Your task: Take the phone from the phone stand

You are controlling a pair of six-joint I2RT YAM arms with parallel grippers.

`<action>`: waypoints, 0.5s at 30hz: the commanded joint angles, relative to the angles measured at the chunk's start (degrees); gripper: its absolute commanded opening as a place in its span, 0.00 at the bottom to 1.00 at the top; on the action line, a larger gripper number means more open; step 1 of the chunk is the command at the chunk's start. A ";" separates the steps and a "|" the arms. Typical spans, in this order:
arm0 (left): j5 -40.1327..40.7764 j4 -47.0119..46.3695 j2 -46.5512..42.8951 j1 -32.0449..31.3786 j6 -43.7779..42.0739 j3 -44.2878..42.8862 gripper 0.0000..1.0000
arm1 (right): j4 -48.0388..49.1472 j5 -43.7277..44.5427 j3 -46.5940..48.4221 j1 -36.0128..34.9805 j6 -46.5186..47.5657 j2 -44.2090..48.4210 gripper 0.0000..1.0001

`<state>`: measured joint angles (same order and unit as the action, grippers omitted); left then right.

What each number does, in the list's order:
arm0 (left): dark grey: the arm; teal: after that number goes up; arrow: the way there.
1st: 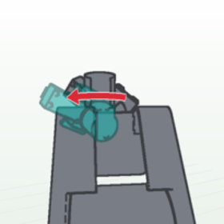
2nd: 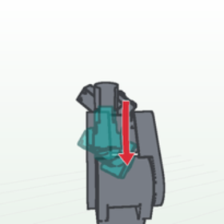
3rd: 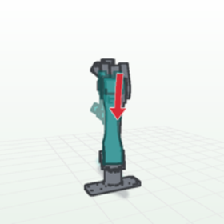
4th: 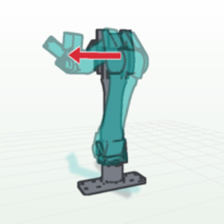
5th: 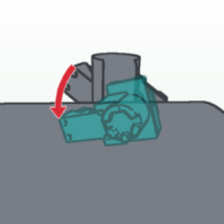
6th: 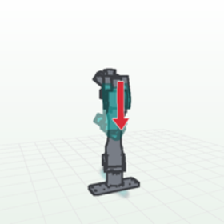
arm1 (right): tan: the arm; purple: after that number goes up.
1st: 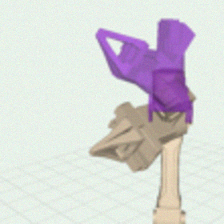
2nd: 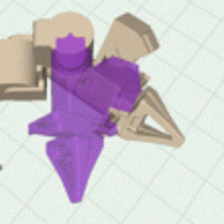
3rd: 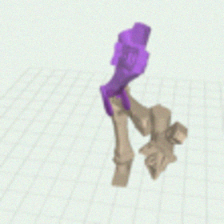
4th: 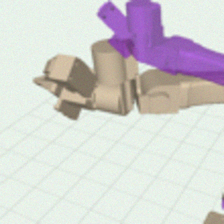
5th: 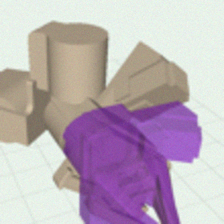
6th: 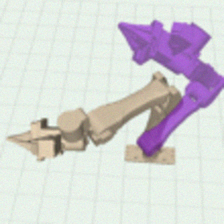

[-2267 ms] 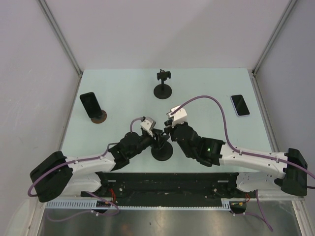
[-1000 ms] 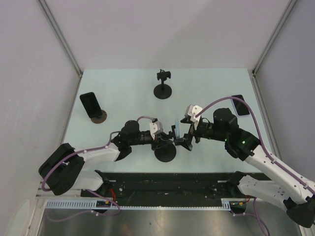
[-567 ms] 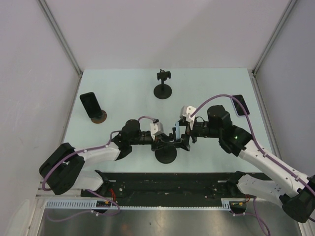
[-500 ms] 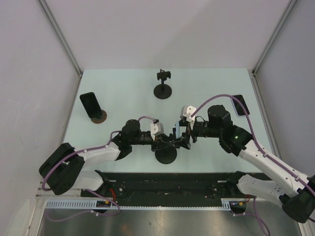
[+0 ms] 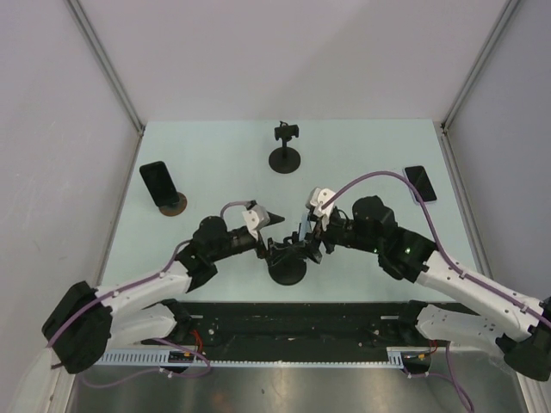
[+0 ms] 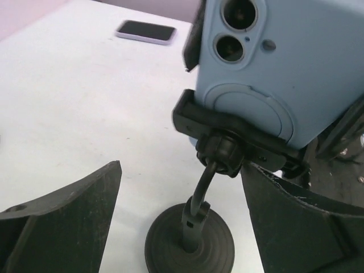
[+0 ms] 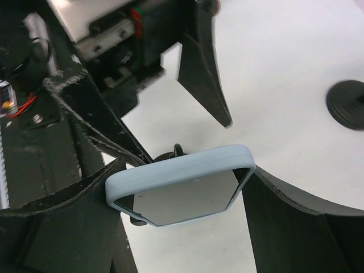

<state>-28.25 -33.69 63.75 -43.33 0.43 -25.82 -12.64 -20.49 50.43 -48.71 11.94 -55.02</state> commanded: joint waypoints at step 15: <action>37.03 -1.29 -16.65 -15.73 3.10 7.90 0.86 | 14.40 64.17 -0.51 -17.91 -26.27 -6.41 0.00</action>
<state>1.48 -33.78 44.23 -56.18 4.56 -16.12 -1.63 34.98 49.43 -65.34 -10.96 -61.25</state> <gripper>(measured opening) 0.862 0.786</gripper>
